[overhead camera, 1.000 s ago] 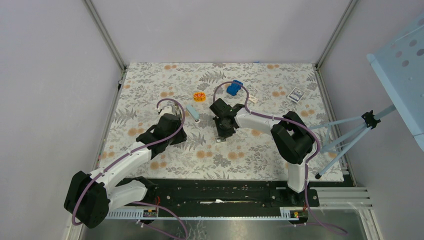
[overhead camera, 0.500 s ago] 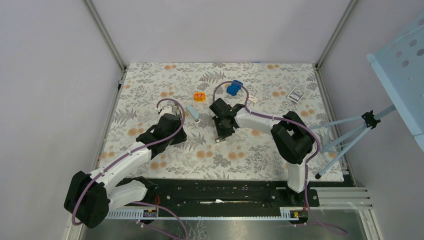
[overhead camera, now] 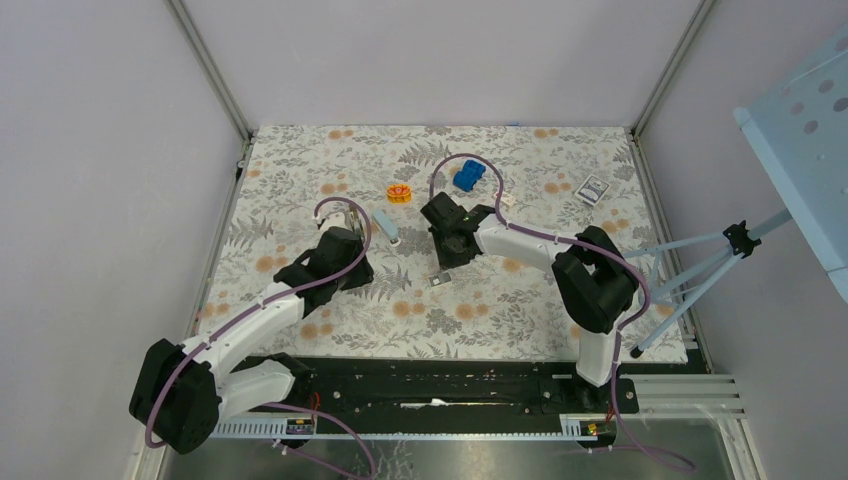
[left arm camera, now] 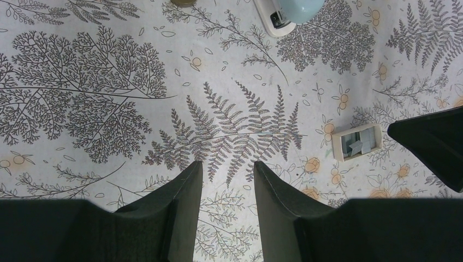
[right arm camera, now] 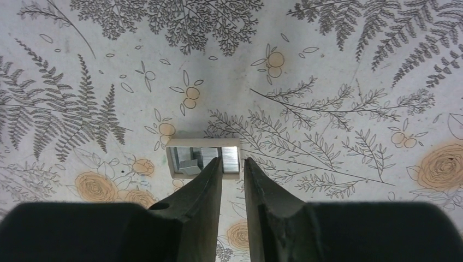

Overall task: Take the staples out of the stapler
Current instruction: Place the staple in the staple box.

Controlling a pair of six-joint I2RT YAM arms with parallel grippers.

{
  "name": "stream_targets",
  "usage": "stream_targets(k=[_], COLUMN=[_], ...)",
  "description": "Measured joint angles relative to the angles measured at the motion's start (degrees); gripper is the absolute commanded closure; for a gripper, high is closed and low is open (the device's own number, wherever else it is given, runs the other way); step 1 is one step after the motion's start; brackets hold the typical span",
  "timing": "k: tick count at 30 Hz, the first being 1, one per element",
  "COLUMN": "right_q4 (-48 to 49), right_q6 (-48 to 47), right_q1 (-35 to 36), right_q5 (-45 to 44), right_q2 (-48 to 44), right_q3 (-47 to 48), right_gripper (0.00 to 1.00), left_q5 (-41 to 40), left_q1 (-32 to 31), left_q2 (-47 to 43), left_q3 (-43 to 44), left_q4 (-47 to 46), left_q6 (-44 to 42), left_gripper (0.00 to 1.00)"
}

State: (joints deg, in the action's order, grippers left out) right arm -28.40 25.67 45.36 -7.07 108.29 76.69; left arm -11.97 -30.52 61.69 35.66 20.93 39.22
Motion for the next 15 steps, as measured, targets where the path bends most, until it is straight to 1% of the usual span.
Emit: stream_targets(k=[5,8,10,15], right_q4=[-0.96,-0.63,-0.17,0.90], right_q6=[-0.52,-1.33,-1.66,-1.99], right_q1=[0.00,0.00,0.00,0.00], right_q5=[-0.74,1.42,3.30,6.32], right_q2=[0.00,0.00,0.00,0.00], right_q3=[0.04,0.04,0.04,0.04], right_gripper=[0.61,0.59,0.61,0.70], left_q5=[0.00,-0.02,0.00,-0.02], left_q1=[0.00,0.00,0.00,0.00], left_q2=[0.00,0.00,0.00,0.00], left_q3=[0.00,0.00,0.00,0.00], left_q4=[-0.02,-0.02,-0.02,-0.02], left_q6=[-0.02,-0.02,0.00,0.00], left_gripper=[0.56,0.56,0.56,0.56])
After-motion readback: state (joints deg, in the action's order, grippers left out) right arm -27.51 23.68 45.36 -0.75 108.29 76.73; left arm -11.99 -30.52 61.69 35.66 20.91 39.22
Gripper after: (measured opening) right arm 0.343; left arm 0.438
